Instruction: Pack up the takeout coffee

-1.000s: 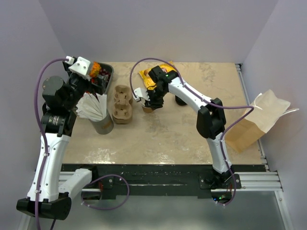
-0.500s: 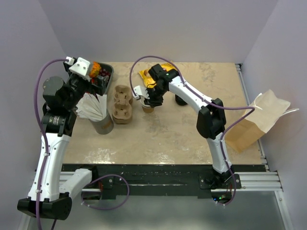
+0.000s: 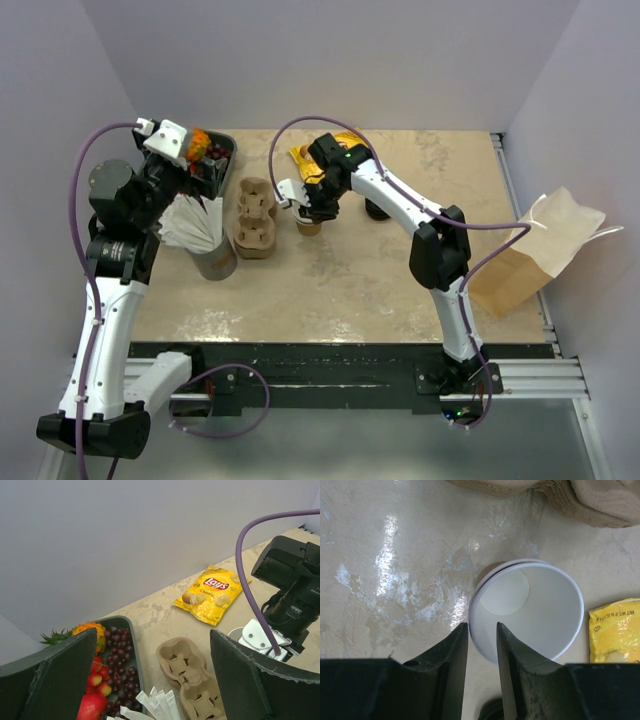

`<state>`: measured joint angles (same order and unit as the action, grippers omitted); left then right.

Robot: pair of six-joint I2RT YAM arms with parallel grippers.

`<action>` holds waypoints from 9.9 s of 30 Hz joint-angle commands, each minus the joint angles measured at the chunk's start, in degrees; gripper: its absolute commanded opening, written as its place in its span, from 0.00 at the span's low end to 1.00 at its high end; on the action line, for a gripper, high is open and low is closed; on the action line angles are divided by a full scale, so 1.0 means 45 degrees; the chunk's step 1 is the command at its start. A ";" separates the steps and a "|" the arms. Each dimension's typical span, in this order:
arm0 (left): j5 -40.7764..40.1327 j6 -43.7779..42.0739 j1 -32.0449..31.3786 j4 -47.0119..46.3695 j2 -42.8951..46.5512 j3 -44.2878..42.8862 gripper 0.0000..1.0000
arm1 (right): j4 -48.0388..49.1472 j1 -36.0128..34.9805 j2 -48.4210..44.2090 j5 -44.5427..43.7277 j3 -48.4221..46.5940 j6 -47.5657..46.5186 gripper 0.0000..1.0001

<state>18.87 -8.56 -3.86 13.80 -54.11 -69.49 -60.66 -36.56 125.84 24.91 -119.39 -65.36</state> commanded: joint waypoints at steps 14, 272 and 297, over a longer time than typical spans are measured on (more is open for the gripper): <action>0.0142 0.0222 0.0174 -0.0724 0.0051 0.0111 0.98 | -0.0093 -0.0138 -0.0386 -0.0417 -0.0402 -0.0025 0.28; 0.1528 0.1296 0.0564 -0.1622 -0.1433 0.0365 0.97 | 0.4633 0.2362 -0.0972 -0.7859 0.4072 0.5951 0.12; 0.5744 -0.2483 -0.0723 0.1773 -0.0517 0.0150 0.93 | -0.1805 0.3065 -0.5386 0.5048 0.1962 0.5599 0.09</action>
<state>34.50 -8.60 -3.73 15.00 -59.92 -67.70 -58.76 -22.44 107.66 27.97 -107.28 -37.69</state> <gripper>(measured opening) 0.936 0.119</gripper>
